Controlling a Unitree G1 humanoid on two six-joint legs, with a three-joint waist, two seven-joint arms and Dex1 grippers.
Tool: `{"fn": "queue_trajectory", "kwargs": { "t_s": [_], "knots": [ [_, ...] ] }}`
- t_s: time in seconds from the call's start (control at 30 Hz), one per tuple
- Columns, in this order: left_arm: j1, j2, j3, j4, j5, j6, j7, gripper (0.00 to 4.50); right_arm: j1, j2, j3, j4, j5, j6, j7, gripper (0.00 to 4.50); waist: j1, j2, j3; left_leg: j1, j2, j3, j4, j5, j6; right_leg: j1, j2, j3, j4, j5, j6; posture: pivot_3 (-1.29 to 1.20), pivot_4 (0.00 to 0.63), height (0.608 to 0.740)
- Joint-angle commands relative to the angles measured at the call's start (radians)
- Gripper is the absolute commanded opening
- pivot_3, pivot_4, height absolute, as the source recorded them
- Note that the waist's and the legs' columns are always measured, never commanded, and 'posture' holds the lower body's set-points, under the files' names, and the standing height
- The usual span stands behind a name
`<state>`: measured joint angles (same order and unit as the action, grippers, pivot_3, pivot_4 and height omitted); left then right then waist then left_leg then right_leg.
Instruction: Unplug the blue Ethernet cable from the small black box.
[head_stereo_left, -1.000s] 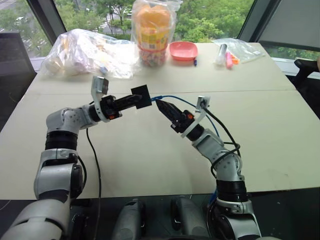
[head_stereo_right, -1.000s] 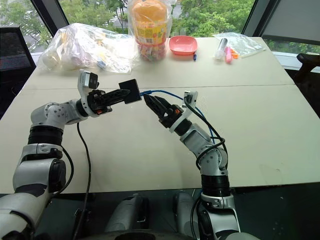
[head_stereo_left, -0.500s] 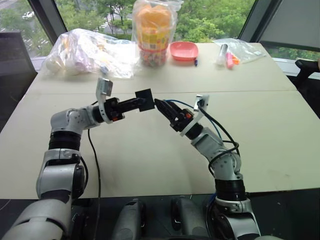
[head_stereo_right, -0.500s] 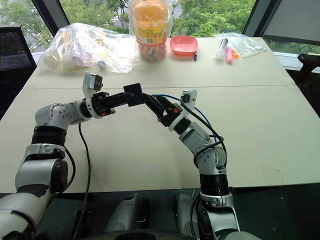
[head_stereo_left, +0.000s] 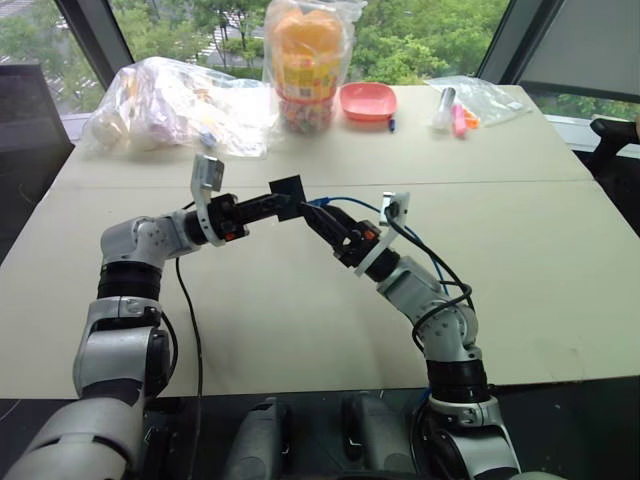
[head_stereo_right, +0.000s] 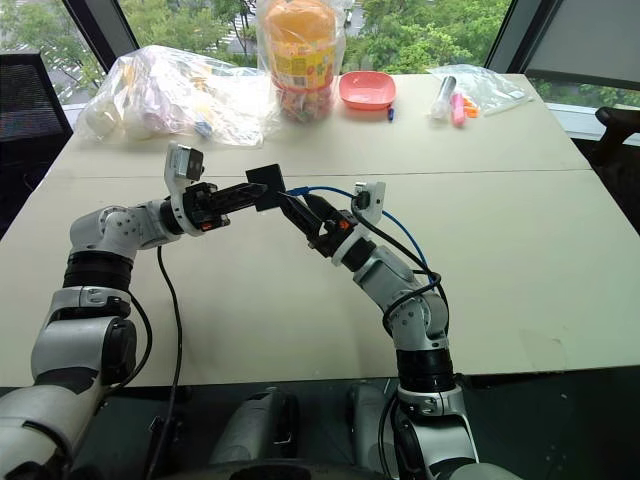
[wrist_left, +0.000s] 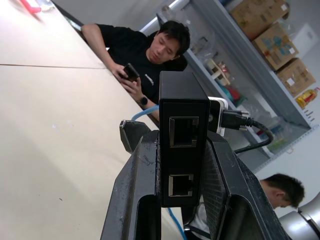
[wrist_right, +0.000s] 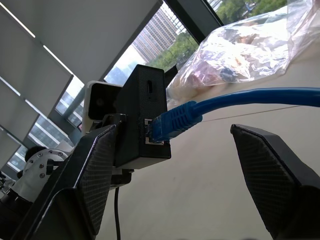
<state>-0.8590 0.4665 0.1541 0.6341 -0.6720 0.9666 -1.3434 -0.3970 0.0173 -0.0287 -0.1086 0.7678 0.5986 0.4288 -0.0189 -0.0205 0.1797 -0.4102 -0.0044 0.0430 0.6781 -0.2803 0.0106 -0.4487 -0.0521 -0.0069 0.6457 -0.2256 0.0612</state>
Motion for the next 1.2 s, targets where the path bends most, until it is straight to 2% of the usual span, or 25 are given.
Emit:
{"fn": "queue_trajectory", "kwargs": {
  "t_s": [0.03, 0.13, 0.17, 0.2, 0.43, 0.6, 0.77, 0.97, 1.07, 1.2],
  "knots": [
    [-0.011, 0.007, 0.020, -0.034, -0.023, 0.001, -0.010, 0.49, -0.008, 0.012, -0.010, -0.015, 0.016, -0.016, 0.015, 2.03, 0.000, 0.000, 0.000, 0.000, 0.000, 0.000, 0.000, 0.000, 0.000, 0.000, 0.000, 0.000, 0.000, 0.000, 0.000, 0.00, 0.150, 0.740],
    [-0.008, 0.007, 0.018, -0.037, -0.023, 0.001, -0.009, 0.49, -0.007, 0.022, -0.024, -0.017, 0.036, -0.011, 0.016, 0.51, 0.000, 0.000, 0.000, 0.000, 0.000, 0.000, 0.000, 0.000, 0.000, 0.000, 0.000, 0.000, 0.000, 0.000, 0.000, 0.00, 0.150, 0.740],
    [-0.007, 0.007, 0.019, -0.037, -0.023, 0.002, -0.009, 0.49, -0.006, 0.023, -0.026, -0.017, 0.040, -0.009, 0.016, 0.13, 0.000, 0.000, 0.000, 0.000, 0.000, 0.000, 0.000, 0.000, 0.000, 0.000, 0.000, 0.000, 0.000, 0.000, 0.000, 0.00, 0.150, 0.740],
    [-0.007, 0.007, 0.020, -0.038, -0.022, 0.002, -0.008, 0.49, -0.005, 0.024, -0.026, -0.018, 0.042, -0.008, 0.016, 0.06, 0.000, 0.000, 0.000, 0.000, 0.000, 0.000, 0.000, 0.000, 0.000, 0.000, 0.000, 0.000, 0.000, 0.000, 0.000, 0.00, 0.150, 0.740],
    [-0.005, 0.007, 0.019, -0.041, -0.019, 0.000, -0.009, 0.49, 0.004, 0.030, -0.026, -0.022, 0.056, 0.003, 0.006, 0.06, 0.000, 0.000, 0.000, 0.000, 0.000, 0.000, 0.000, 0.000, 0.000, -0.001, 0.000, 0.000, 0.000, 0.000, 0.000, 0.00, 0.150, 0.740],
    [0.009, 0.045, 0.029, -0.056, -0.020, 0.006, -0.018, 0.49, 0.000, 0.042, -0.148, 0.016, 0.128, -0.013, -0.080, 0.06, -0.001, 0.000, 0.000, 0.000, 0.000, 0.000, -0.001, 0.000, 0.000, -0.001, 0.000, 0.000, 0.000, 0.000, 0.000, 0.00, 0.150, 0.740],
    [0.026, 0.135, 0.043, -0.095, -0.037, 0.036, -0.052, 0.49, 0.011, -0.062, -0.287, 0.085, 0.179, -0.040, -0.118, 0.06, -0.003, 0.000, 0.000, 0.000, 0.000, 0.000, -0.002, 0.000, 0.000, -0.001, -0.001, 0.000, 0.000, 0.000, 0.000, 0.00, 0.150, 0.740],
    [0.039, 0.149, 0.032, -0.128, -0.047, 0.044, -0.053, 0.49, -0.015, -0.126, -0.322, 0.143, 0.163, -0.058, -0.117, 0.06, 0.002, 0.002, 0.000, -0.001, -0.003, 0.002, -0.012, 0.001, -0.002, -0.001, -0.006, -0.002, -0.011, 0.000, -0.001, 0.00, 0.150, 0.740],
    [0.037, 0.112, 0.018, -0.123, 0.010, -0.033, 0.006, 0.49, -0.024, -0.156, -0.289, 0.170, 0.087, -0.068, -0.117, 0.06, -0.004, 0.002, 0.000, 0.000, -0.003, 0.004, -0.014, 0.002, -0.001, -0.002, -0.006, -0.002, -0.011, 0.001, 0.002, 0.00, 0.150, 0.740],
    [0.056, 0.028, -0.088, -0.146, 0.199, -0.322, 0.156, 0.49, -0.044, -0.227, -0.198, 0.239, -0.075, -0.055, -0.149, 0.06, 0.004, 0.002, 0.000, -0.001, -0.003, 0.005, -0.014, 0.002, 0.000, -0.003, -0.006, -0.003, -0.011, 0.002, 0.004, 0.00, 0.150, 0.740]
  ]
}}
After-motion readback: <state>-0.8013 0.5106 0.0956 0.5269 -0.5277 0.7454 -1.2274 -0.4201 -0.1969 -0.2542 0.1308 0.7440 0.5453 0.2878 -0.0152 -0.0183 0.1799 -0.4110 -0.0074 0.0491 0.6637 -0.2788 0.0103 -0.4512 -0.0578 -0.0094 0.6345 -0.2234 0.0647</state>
